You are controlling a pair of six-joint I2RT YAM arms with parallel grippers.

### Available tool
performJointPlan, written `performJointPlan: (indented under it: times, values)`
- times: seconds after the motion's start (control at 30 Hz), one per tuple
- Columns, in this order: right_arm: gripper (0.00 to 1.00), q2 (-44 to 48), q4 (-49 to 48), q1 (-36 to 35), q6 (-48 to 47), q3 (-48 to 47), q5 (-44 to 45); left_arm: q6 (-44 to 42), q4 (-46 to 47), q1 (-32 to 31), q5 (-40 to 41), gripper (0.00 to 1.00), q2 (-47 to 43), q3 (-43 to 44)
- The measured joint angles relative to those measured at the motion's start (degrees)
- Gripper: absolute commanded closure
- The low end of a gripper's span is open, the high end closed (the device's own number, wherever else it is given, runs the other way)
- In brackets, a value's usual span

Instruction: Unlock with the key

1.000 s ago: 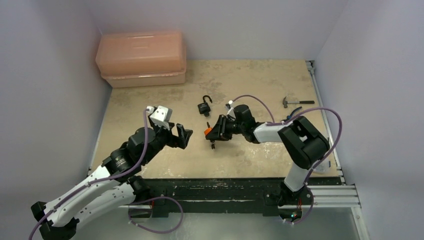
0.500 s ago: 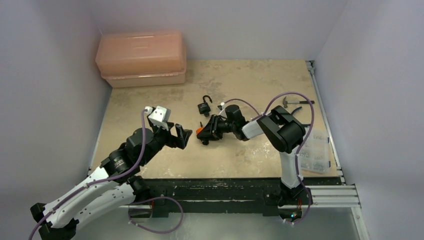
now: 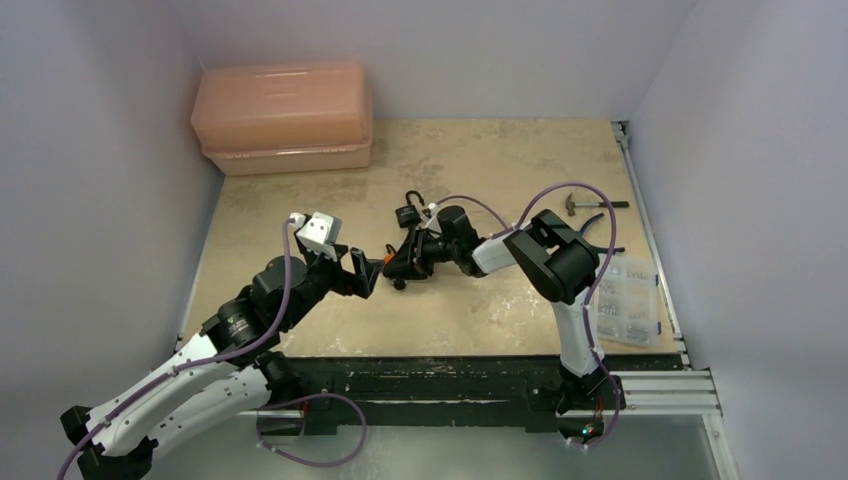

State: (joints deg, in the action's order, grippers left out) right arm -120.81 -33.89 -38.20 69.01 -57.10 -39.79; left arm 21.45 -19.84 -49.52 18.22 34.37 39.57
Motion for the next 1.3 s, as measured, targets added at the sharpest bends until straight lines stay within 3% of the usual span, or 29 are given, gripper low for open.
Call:
performJointPlan:
  times: [0.3,0.43,0.97,1.13,1.3]
  values:
    - [0.2,1.4,2.97,0.0,-1.16,-1.09,-0.33,-0.02,0.0,0.0,-0.02,0.13,0.0,0.0]
    - [0.15,3.76,9.75,0.0,-5.62,-2.6,0.35,-0.02,0.0,0.0,-0.02,0.13,0.0,0.0]
    - [0.15,13.77,41.24,0.0,-27.78,-12.74,17.7,-0.02,0.0,0.0,-0.07,0.13,0.0,0.0]
    - [0.29,14.38,47.54,-0.04,-33.27,-15.17,25.42,-0.02,0.0,0.0,-0.09,0.13,0.0,0.0]
    - [0.35,14.71,49.66,-0.39,-36.13,-15.26,27.82,-0.04,0.0,0.0,-0.26,0.13,0.02,0.0]
